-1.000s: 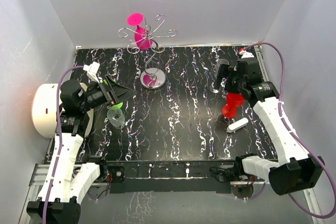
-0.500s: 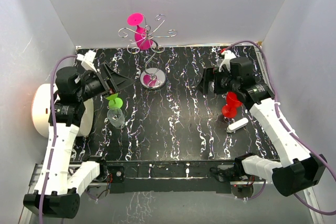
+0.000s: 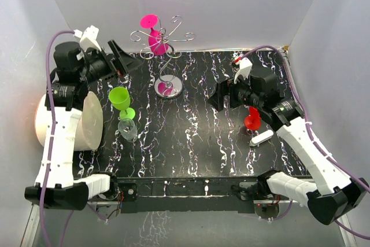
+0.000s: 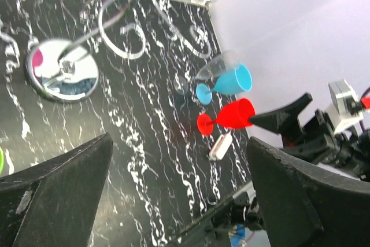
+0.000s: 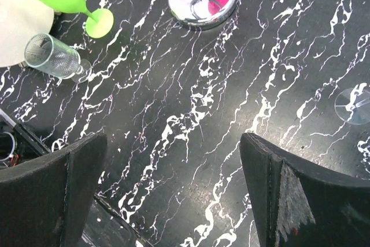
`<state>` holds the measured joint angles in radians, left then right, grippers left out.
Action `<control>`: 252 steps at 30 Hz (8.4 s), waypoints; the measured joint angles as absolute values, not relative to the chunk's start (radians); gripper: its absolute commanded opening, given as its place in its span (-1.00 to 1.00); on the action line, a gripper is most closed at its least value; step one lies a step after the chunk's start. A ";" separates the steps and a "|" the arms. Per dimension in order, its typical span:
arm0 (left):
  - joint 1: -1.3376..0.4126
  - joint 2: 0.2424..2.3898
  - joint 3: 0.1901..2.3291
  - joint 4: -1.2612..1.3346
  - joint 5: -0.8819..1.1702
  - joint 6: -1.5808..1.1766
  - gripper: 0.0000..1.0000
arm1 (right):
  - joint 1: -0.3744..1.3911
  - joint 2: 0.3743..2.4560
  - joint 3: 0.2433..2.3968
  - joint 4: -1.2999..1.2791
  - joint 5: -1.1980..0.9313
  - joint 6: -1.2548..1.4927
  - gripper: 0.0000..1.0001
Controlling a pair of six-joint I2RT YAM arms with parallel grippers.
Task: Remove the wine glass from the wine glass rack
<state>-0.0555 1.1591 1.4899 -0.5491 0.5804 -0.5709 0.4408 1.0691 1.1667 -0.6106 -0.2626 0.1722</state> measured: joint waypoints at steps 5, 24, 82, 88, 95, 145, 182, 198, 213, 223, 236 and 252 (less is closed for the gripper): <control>-0.054 1.275 1.635 -0.536 0.556 -0.558 0.97 | 0.441 1.027 1.163 -0.597 -0.261 0.170 0.97; 0.078 1.923 2.138 -0.326 0.649 -0.669 0.79 | 0.441 1.007 1.132 -0.561 -0.261 0.171 0.97; 0.032 2.257 2.227 0.141 0.872 -1.233 -0.39 | 0.441 1.008 1.116 -0.541 -0.287 0.186 0.97; 0.032 2.236 2.198 0.141 0.873 -1.227 -0.59 | 0.441 1.005 1.116 -0.541 -0.287 0.186 0.96; 0.032 2.235 2.193 0.123 0.872 -1.222 -0.76 | 0.441 1.002 1.115 -0.540 -0.287 0.190 0.96; -0.024 2.276 2.304 0.277 0.802 -1.439 -1.00 | 0.441 1.003 1.114 -0.511 -0.299 0.212 0.96; 0.167 1.953 1.849 0.339 0.945 -1.388 -1.00 | 0.441 1.001 1.114 -0.511 -0.329 0.252 0.96; 0.316 1.683 1.771 0.501 0.952 -1.434 -1.00 | 0.441 1.040 1.118 -0.459 -0.397 0.347 0.97; 0.094 1.174 1.425 1.138 0.966 -1.728 -1.00 | 0.441 1.041 1.111 -0.092 -0.568 0.649 0.97; -0.070 1.200 1.125 1.458 0.882 -1.980 -1.00 | 0.442 1.047 1.069 0.289 -0.636 0.867 0.97; -0.356 1.167 0.901 1.539 0.819 -1.914 -1.00 | 0.442 1.108 1.015 0.499 -0.693 1.045 0.63; -0.376 1.190 0.866 1.568 0.799 -1.869 -1.00 | 0.441 0.941 0.875 0.638 -0.731 1.244 0.54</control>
